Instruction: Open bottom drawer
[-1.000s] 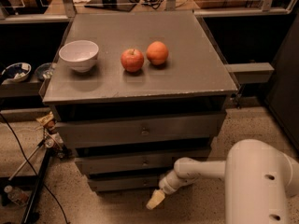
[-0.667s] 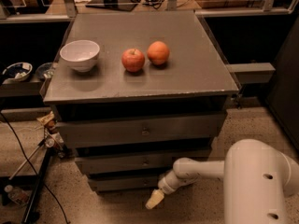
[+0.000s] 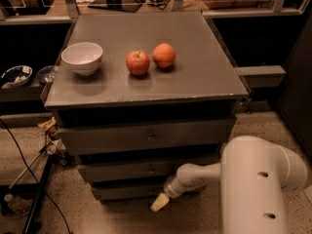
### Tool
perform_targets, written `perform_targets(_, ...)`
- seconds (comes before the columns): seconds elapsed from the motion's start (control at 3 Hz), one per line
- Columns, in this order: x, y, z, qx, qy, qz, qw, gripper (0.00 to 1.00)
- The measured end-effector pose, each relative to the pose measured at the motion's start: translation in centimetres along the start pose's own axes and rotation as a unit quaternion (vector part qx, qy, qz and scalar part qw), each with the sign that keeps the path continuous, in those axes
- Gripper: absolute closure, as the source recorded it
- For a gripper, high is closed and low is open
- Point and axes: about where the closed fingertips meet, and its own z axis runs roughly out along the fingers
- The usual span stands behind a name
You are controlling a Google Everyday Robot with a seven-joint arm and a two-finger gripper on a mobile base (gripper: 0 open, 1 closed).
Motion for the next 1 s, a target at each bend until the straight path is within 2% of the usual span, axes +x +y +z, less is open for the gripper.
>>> perform_targets(0.33, -0.5, -1.1, 1.0, -0.004, -0.013, -0.015, 0.9998, 0.0)
perform_targets(0.67, -0.5, -1.1, 1.0, -0.004, -0.013, -0.015, 0.9998, 0.0)
perform_targets(1.0, 2.5, -0.3, 3.1, -0.017, 0.014, -0.006, 0.9997, 0.0)
